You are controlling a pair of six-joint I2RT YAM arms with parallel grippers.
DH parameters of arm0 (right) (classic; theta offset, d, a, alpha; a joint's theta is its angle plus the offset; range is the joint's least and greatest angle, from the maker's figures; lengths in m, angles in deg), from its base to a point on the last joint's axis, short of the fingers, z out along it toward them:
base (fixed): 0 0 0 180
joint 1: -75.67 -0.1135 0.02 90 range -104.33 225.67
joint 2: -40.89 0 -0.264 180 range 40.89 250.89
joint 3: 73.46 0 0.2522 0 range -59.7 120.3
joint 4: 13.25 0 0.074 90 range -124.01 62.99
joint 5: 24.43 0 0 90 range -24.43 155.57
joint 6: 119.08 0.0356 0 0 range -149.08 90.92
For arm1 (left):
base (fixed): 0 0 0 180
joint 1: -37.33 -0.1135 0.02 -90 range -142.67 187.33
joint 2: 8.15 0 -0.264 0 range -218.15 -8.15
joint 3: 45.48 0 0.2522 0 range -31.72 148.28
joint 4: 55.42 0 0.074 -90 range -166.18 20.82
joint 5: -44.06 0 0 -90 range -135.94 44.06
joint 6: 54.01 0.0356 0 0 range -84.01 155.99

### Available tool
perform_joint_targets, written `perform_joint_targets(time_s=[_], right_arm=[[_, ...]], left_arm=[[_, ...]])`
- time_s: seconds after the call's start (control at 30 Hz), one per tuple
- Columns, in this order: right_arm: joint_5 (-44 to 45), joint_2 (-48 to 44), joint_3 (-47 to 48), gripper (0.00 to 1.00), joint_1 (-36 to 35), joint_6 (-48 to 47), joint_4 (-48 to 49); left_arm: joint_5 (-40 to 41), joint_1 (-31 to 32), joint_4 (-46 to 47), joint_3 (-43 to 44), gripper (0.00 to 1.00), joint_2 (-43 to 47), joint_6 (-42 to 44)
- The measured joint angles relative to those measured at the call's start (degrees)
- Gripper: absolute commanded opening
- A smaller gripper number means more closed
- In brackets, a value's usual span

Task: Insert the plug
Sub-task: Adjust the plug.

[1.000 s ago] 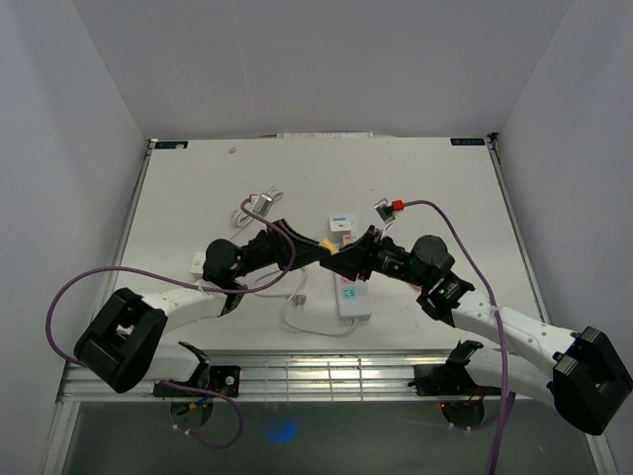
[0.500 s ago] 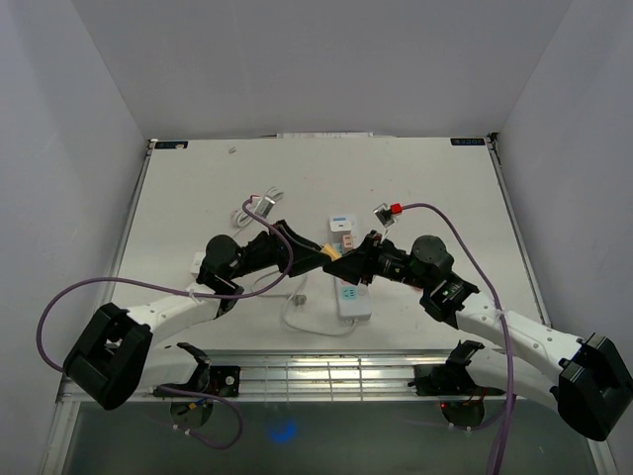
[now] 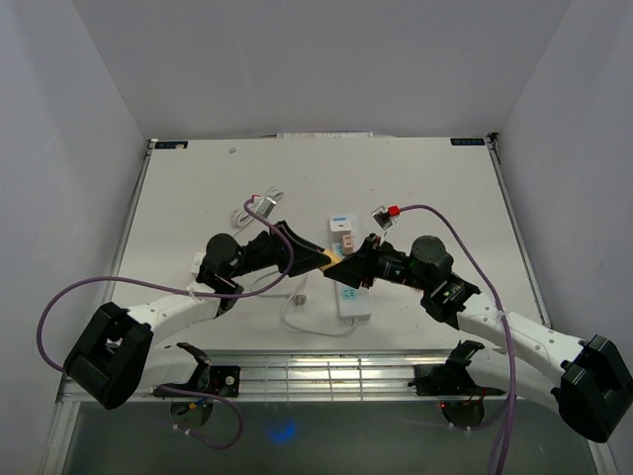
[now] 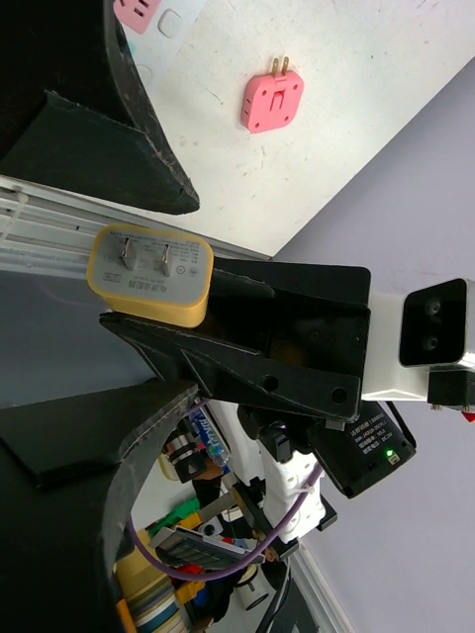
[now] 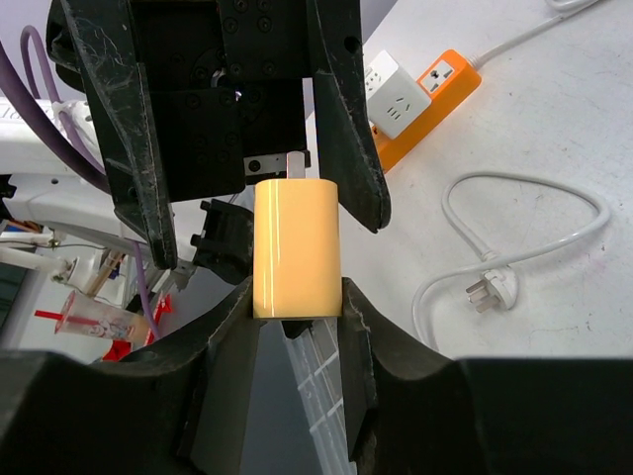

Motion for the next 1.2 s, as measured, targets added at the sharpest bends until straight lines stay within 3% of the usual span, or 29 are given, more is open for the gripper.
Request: perform_joint_targets(time_s=[0.1, 0.57, 0.87, 0.97, 1.2], right_arm=[[-0.3, 0.0, 0.0, 0.08, 0.0, 0.0, 0.0], [-3.0, 0.8, 0.1, 0.08, 0.1, 0.7, 0.4], [-3.2, 0.9, 0.1, 0.16, 0.1, 0.8, 0.4], [-3.2, 0.9, 0.1, 0.24, 0.1, 0.8, 0.4], [-2.8, 0.9, 0.1, 0.58, 0.1, 0.6, 0.2]], left_arm=[[-0.6, 0.0, 0.1, 0.4, 0.73, -0.4, 0.0], [-3.8, -0.5, 2.1, 1.1, 0.02, -2.8, 0.3], [-4.2, -0.6, 2.1, 1.1, 0.00, -2.8, 0.5], [-4.2, -0.6, 2.1, 1.1, 0.00, -2.8, 0.6], [-4.2, -0.6, 1.6, 1.1, 0.00, -2.8, 0.8]])
